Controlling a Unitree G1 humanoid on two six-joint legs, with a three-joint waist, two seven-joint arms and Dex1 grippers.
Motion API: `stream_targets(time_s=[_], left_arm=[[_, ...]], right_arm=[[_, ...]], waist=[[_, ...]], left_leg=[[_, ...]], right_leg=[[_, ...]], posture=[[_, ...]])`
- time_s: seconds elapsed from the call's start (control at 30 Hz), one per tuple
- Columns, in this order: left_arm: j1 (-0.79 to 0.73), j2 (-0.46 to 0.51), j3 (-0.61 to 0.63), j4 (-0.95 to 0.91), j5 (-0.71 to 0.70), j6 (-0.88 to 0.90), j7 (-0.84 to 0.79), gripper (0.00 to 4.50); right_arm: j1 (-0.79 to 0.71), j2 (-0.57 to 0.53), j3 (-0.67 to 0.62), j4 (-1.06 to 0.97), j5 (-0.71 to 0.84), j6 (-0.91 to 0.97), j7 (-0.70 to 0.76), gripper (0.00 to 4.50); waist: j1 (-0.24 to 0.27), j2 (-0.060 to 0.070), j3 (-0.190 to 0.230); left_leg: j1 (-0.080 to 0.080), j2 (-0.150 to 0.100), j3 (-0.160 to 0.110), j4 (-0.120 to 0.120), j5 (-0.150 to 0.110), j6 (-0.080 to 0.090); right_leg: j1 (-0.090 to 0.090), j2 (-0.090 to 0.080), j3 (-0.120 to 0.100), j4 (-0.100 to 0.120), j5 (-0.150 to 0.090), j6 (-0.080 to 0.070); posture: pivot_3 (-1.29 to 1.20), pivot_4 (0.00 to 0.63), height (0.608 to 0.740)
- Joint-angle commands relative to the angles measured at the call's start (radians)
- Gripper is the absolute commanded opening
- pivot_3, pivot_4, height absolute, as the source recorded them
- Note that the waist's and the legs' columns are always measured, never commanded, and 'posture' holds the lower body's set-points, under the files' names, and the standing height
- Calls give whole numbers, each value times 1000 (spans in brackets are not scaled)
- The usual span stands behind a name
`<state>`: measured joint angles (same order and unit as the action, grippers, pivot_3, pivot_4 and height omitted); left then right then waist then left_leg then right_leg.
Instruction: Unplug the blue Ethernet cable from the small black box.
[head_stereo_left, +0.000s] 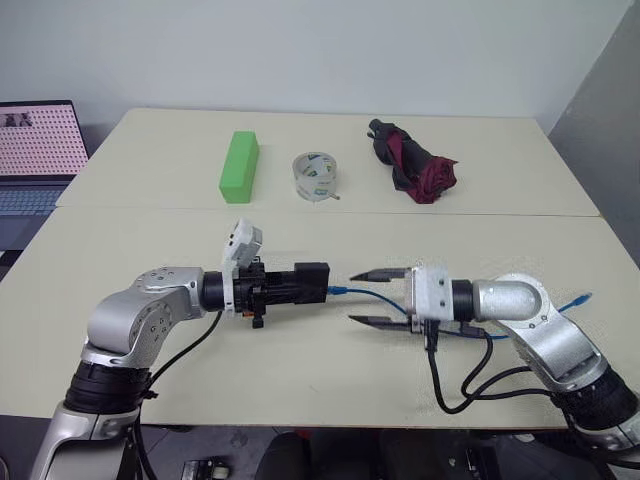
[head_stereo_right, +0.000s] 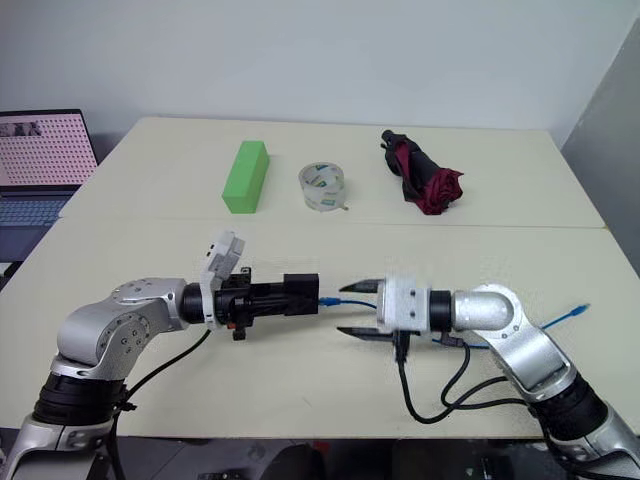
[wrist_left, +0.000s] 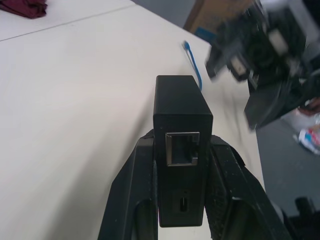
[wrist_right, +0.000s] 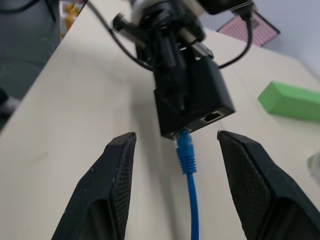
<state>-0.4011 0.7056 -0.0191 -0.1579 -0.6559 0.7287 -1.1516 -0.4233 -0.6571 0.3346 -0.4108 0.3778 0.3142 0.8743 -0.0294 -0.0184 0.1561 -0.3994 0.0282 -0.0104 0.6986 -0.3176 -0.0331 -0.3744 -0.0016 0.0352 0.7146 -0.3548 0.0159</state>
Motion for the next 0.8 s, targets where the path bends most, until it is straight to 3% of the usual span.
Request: stream_targets(time_s=[0.03,0.37,0.8], left_arm=[[-10,5,1,-37,-1,-33,-23,786],[17,19,-4,-95,-5,-63,-52,786],[37,25,-9,-99,7,-93,-67,786]], right_arm=[[-32,26,-30,-35,64,170,-27,2745],[-93,98,-34,27,154,393,-1,2745],[-105,113,-51,45,178,462,43,2745]], waist=[[0,0,0],[-2,0,0],[-2,0,0]], left_leg=[[0,0,0,0,0,0],[0,0,0,0,0,0],[0,0,-1,0,0,0]], right_leg=[[0,0,0,0,0,0],[0,0,0,0,0,0],[0,0,-1,-1,0,0]], posture=[[0,150,740],[0,150,740],[0,150,740]])
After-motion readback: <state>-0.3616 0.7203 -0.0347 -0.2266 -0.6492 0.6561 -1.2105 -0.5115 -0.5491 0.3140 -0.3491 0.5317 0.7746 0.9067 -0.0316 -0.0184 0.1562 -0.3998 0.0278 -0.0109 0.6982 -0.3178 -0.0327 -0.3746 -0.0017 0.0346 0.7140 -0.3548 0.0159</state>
